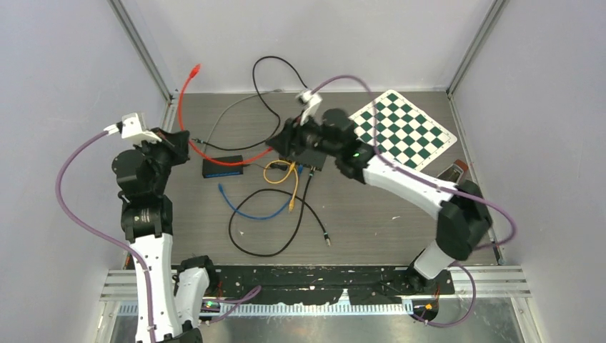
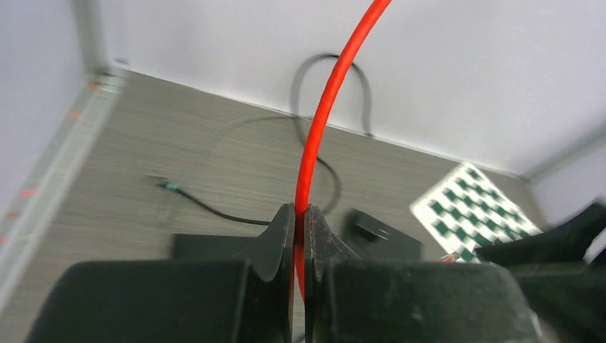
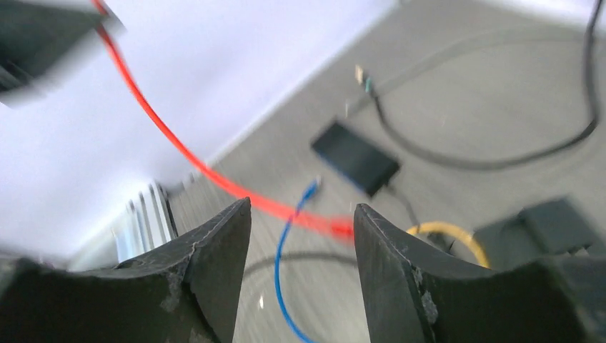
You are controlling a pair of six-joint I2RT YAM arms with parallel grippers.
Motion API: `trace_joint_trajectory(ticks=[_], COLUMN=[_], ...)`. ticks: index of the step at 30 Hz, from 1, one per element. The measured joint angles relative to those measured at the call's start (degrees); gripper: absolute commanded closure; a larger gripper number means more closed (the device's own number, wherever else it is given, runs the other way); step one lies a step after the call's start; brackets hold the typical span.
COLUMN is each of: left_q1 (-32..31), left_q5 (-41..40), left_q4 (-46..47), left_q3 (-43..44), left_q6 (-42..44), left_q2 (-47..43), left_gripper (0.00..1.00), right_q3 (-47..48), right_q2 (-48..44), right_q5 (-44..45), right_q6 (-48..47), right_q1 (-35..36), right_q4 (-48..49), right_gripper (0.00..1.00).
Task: Insert the plug into the switch port
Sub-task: Pick up the connector from the center of the board.
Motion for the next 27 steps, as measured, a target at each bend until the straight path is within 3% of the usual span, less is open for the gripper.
trace_joint_trajectory(ticks=[4,9,16,22,27], left_q1=[-2.75,-9.11,-15.89,-18.23,-20.44], left_q5=[7.91,12.81,14.34,14.34,13.42], left_q4=[6.86,14.91,25.49,28.98,29.53], left_q3=[-5.99,-12.98,-19.91,-21.38,-21.88], left_q6=[-4.94,-9.07,-13.00,-14.91,-15.08], left_q2=[-0.44,-0.11,-2.78,-2.86,-2.60], left_gripper=[1.00,1.00,1.00,1.00,1.00], right_q3=[-0.90,-2.38,-2.27,0.61,1.88], right_q2=[-8.13,-11.47,-4.22,4.31,5.57], right_q5=[-1.16,-1.14,-1.25,-3.10,-3.26], right_q6=[4.26,9.97,18.86,21.05,23.12], right_q1=[-4.66,-4.83,-4.72,-3.98,-2.58], right_q4=[7.48,14.60,22.58,24.79,26.95], right_gripper=[0.35,0.33,0.33,0.33,0.33])
